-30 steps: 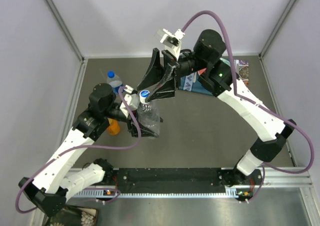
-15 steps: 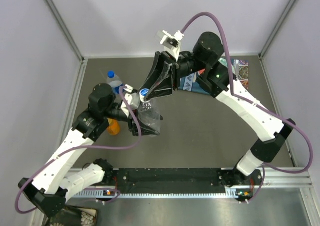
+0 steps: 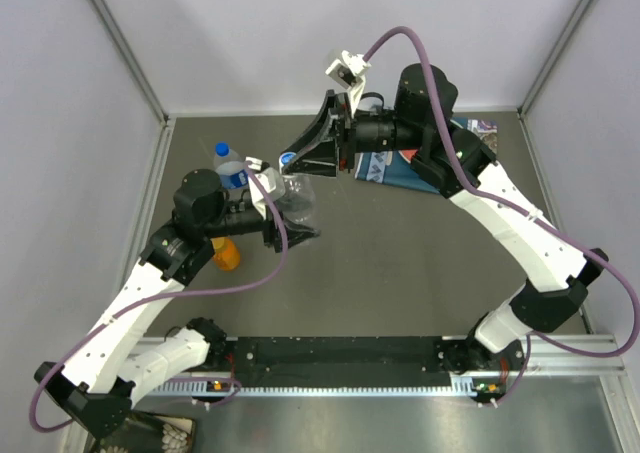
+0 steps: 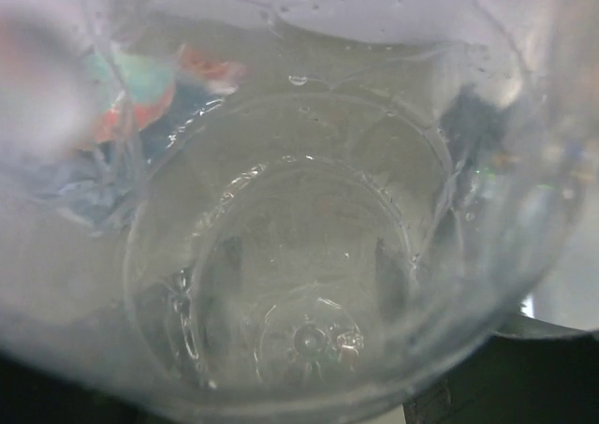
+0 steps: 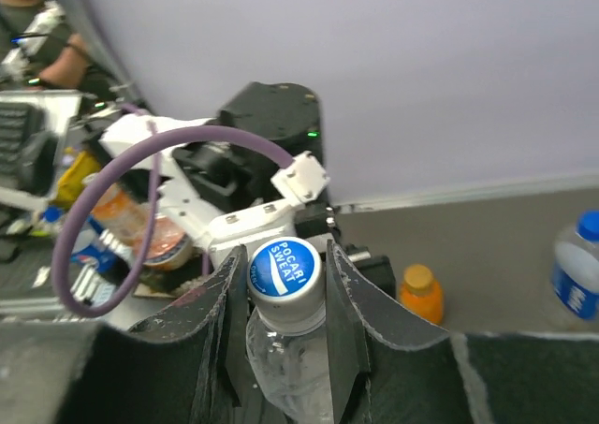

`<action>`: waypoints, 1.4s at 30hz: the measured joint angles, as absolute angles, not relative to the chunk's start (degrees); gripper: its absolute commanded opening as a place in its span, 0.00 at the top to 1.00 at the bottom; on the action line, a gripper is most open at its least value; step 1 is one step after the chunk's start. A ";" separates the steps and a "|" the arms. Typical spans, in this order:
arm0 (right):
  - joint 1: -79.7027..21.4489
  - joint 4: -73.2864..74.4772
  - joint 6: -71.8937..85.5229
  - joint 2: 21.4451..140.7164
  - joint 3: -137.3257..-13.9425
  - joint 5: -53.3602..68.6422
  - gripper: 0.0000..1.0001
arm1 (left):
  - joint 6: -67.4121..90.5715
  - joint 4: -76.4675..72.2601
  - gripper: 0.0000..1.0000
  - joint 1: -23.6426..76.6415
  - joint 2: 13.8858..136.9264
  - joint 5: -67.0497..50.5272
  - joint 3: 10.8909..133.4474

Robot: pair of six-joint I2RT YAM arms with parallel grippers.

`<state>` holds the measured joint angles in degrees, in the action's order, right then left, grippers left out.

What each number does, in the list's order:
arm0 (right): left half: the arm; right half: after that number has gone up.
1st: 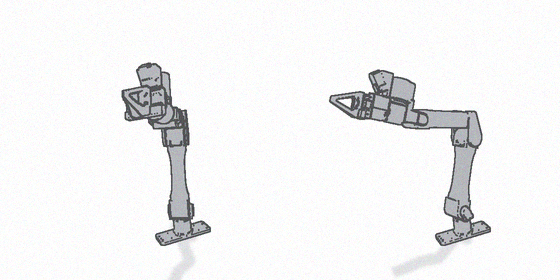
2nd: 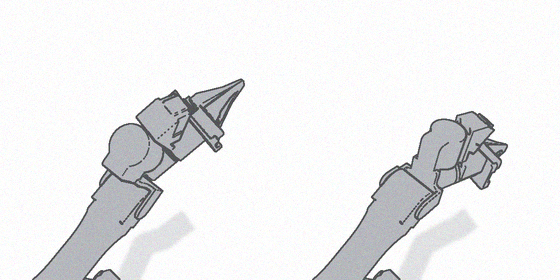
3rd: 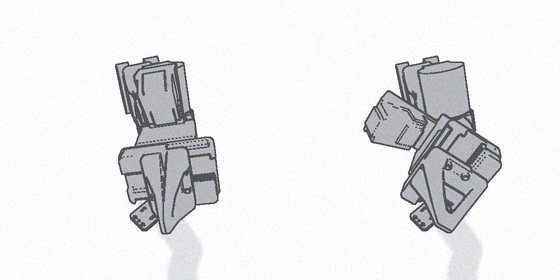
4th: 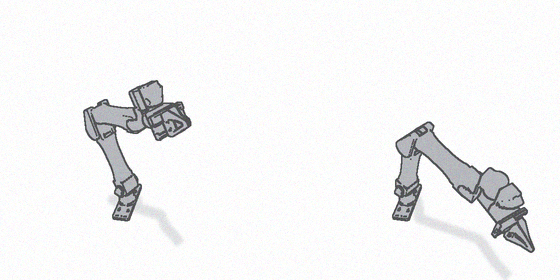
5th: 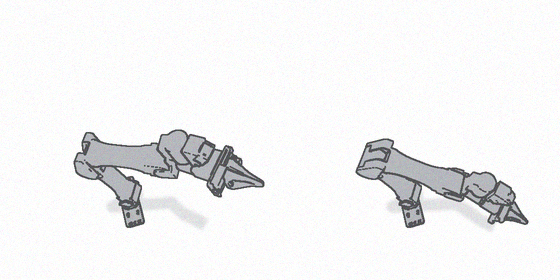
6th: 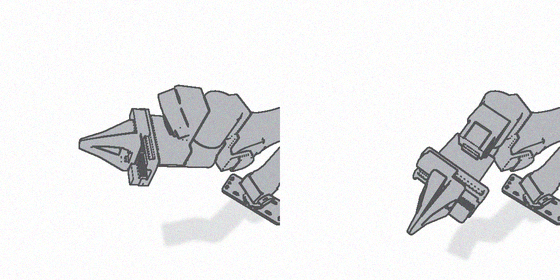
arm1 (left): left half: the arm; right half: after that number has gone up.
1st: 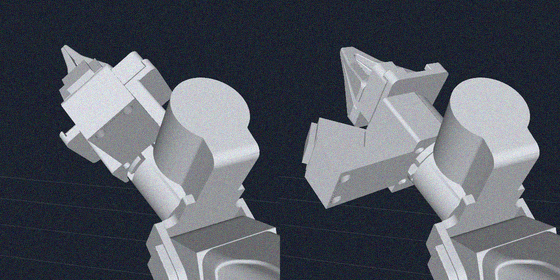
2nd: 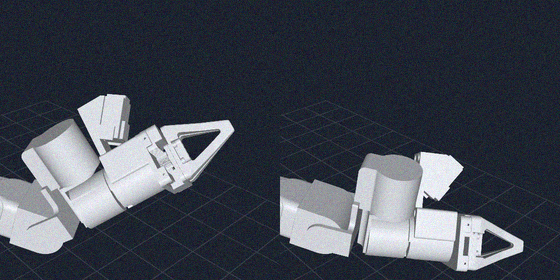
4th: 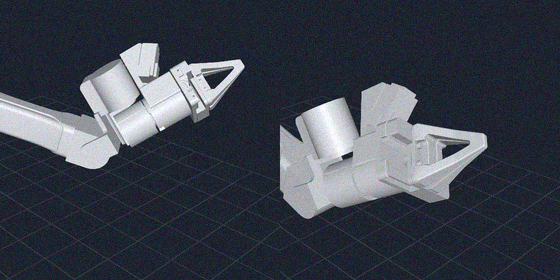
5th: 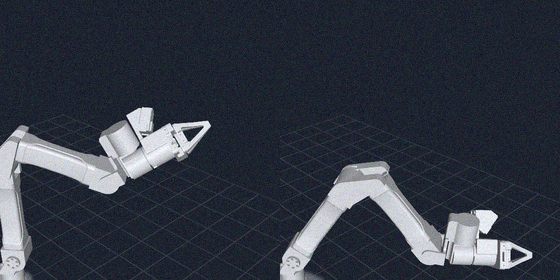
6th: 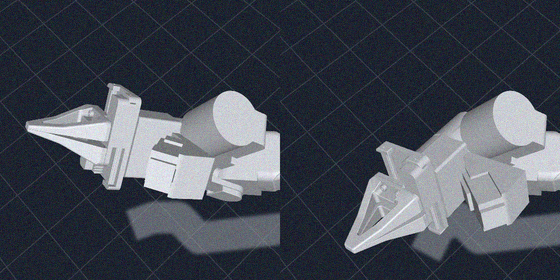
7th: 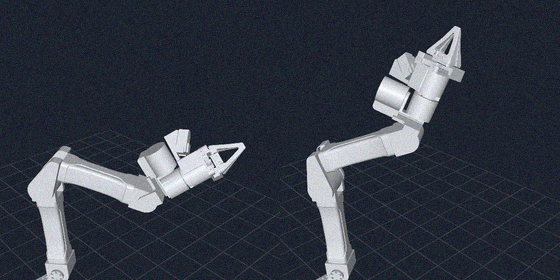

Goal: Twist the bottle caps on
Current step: Screw the bottle cap onto the plastic bottle.

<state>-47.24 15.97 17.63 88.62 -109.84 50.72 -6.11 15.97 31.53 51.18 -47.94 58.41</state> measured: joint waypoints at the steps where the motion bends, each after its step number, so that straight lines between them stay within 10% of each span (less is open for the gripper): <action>1: -47.48 17.47 17.08 88.60 -110.24 48.21 1.00 | -6.09 16.40 1.00 31.53 51.13 -45.65 58.41; 17: -58.11 31.16 20.29 95.37 -119.39 -3.88 1.00 | -4.43 20.16 1.00 30.41 51.09 -14.41 56.38; 20: -58.78 32.69 21.67 98.08 -122.54 -7.09 0.84 | -3.90 20.16 1.00 29.65 50.89 -12.53 55.68; 26: -58.24 35.94 22.09 100.27 -128.05 -4.97 0.30 | -3.29 18.35 1.00 28.93 49.71 -13.30 55.42; 27: -57.45 36.01 22.55 100.14 -128.42 -3.22 0.01 | -3.29 17.52 1.00 28.93 49.15 -13.89 55.37; 42: -40.51 21.21 28.16 87.85 -114.02 31.62 0.01 | -2.61 11.60 1.00 28.93 47.75 -33.58 54.81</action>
